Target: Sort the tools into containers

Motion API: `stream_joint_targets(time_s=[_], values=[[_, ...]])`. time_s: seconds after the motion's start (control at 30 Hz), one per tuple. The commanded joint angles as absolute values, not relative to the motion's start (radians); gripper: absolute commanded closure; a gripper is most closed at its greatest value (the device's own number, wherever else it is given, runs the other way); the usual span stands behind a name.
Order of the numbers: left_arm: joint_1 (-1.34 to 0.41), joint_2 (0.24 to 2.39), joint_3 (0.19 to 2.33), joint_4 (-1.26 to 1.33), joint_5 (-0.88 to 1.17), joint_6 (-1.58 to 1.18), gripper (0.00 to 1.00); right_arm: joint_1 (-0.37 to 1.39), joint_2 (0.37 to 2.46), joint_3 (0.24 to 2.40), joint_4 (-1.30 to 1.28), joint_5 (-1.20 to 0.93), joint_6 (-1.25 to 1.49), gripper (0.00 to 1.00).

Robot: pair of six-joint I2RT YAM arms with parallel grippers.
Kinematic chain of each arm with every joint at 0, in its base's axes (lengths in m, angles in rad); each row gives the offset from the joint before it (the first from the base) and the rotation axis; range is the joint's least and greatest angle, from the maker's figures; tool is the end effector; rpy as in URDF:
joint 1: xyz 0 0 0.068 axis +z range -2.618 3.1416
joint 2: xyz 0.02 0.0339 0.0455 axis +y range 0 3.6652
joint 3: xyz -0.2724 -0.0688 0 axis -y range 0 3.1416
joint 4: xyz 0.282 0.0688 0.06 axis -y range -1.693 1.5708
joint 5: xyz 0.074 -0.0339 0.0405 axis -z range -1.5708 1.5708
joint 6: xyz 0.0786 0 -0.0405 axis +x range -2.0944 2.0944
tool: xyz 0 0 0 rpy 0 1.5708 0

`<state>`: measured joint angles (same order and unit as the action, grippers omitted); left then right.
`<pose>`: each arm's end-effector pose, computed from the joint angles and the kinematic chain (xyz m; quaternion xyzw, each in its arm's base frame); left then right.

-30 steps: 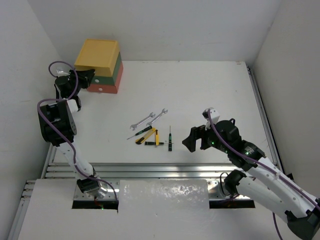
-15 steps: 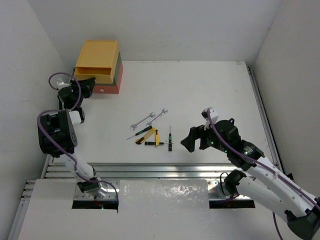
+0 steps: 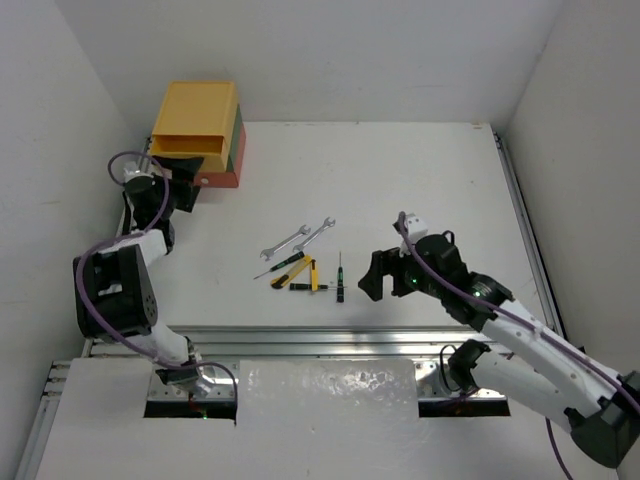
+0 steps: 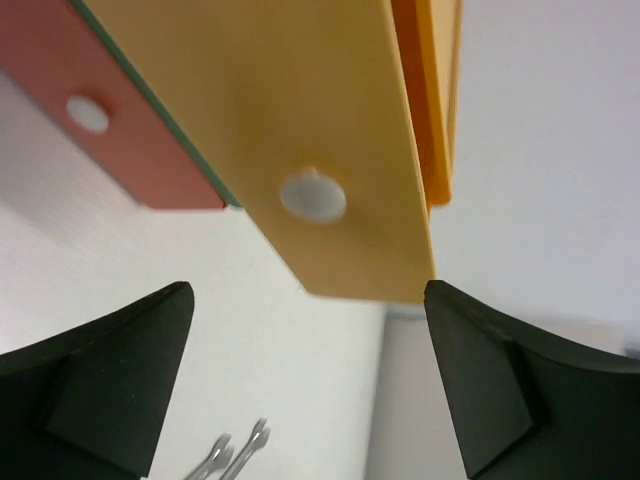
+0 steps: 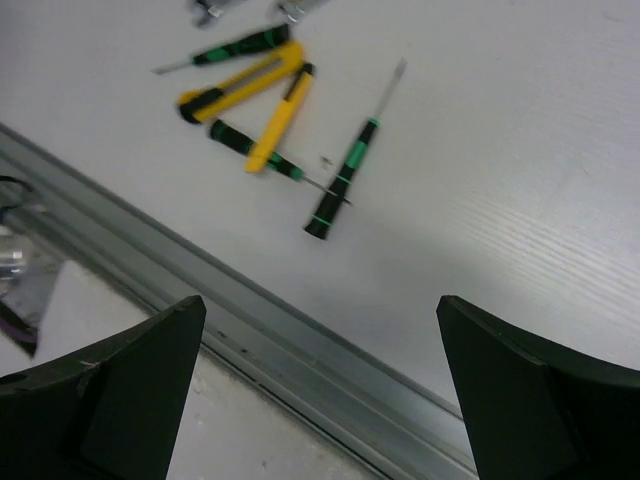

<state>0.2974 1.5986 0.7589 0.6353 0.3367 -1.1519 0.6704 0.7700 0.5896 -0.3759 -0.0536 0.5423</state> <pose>0.3954 0.0940 0.1858 -0.4276 0.6426 -0.3762 0.5126 0.1871 0.1537 0.2310 -0.0689 0.8711 0.2960 0.3857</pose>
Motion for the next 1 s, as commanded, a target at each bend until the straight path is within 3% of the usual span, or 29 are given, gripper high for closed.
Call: stream_joint_targets(time_s=[0.0, 0.17, 0.23, 0.3, 0.67, 0.9, 0.97], values=[[0.220, 1.445, 0.833, 0.379, 0.238, -1.010, 0.00, 0.673, 0.959, 0.670, -0.399, 0.064, 0.578, 0.01], [0.086, 1.189, 0.910, 0.008, -0.059, -0.888, 0.00, 0.692, 1.287, 0.785, -0.417, 0.201, 0.623, 0.07], [0.052, 1.087, 0.904, -0.113, -0.112, -0.853, 0.00, 0.730, 1.392, 0.805, -0.373, 0.213, 0.649, 0.21], [0.037, 0.990, 0.887, -0.179, -0.121, -0.818, 0.00, 0.787, 1.443, 0.819, -0.332, 0.238, 0.678, 0.30], [0.031, 0.762, 0.827, -0.452, -0.049, -0.454, 0.00, 0.893, 1.630, 0.879, -0.281, 0.291, 0.762, 0.32], [0.028, 0.681, 0.788, -0.446, -0.028, -0.430, 0.00, 0.894, 1.683, 0.885, -0.270, 0.291, 0.778, 0.49], [0.028, 0.681, 0.788, -0.446, -0.022, -0.428, 0.00, 0.894, 1.684, 0.862, -0.261, 0.290, 0.782, 0.61]])
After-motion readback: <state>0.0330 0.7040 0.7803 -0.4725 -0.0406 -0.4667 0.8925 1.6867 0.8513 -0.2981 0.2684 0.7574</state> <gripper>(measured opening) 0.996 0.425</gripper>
